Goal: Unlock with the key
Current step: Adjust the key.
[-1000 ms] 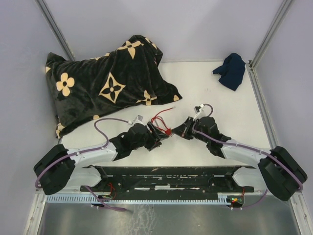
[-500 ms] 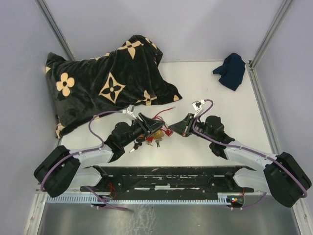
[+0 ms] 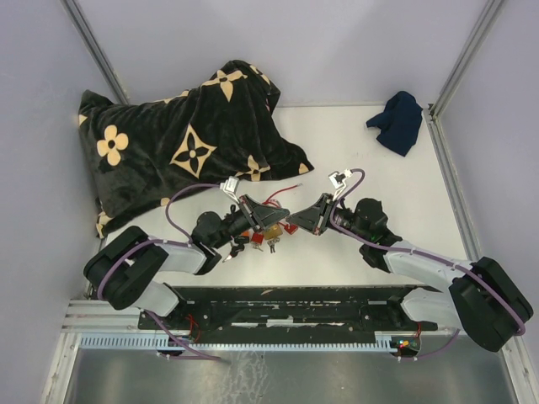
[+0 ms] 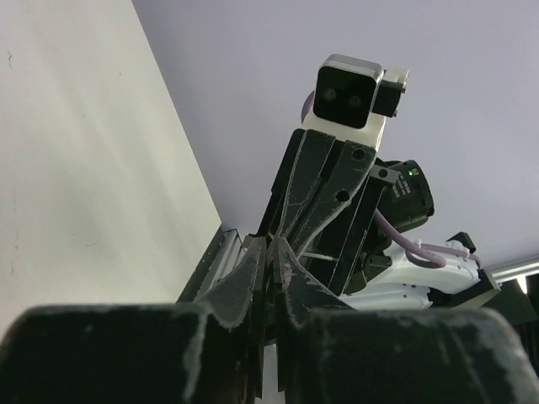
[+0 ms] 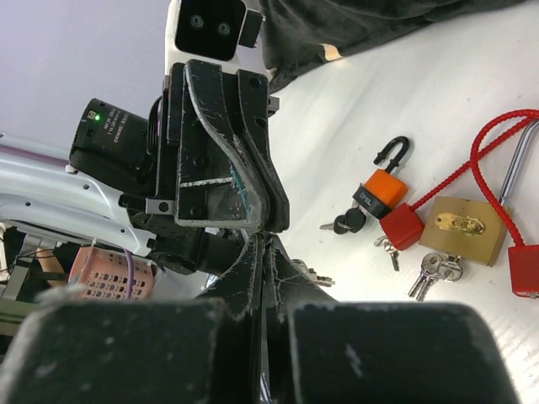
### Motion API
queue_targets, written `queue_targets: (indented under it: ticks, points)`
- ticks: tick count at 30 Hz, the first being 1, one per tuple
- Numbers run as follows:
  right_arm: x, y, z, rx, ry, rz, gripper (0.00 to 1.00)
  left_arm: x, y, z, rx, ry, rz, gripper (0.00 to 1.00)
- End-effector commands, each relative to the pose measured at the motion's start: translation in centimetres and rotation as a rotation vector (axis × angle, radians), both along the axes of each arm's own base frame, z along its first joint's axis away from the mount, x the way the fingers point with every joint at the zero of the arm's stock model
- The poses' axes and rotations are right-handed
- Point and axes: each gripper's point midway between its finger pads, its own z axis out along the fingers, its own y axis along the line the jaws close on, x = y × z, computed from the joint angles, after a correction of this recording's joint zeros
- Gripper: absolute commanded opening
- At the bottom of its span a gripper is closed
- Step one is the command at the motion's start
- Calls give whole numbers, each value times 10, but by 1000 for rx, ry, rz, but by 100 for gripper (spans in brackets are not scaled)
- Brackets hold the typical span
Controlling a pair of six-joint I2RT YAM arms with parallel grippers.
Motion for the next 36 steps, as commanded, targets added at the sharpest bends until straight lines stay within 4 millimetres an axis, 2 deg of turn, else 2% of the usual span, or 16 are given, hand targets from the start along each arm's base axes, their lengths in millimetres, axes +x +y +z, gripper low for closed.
queue_targets:
  ticks: [1, 7, 10, 14, 20, 27, 36]
  points:
    - [3, 3, 27, 63, -71, 15, 1, -10, 3, 33, -102, -97, -36, 4]
    - [8, 1, 30, 59, -61, 3, 3, -11, 6, 37, -102, -124, -25, 3]
    - [9, -4, 37, 57, -69, -1, 20, -11, 7, 46, -87, -200, -6, 3]
    - [7, -6, 49, 35, -108, 14, 30, -8, 8, 57, -30, -317, 30, 3]
    - [2, -9, 69, 8, -181, 30, 32, -9, 11, 78, -10, -438, 60, 3]
    - [-9, -8, 90, 16, -252, 86, 32, -13, 10, 88, -46, -481, 46, 3]
    - [-11, -4, 93, 31, -250, 117, 32, -15, 9, 96, -67, -502, 38, 3]
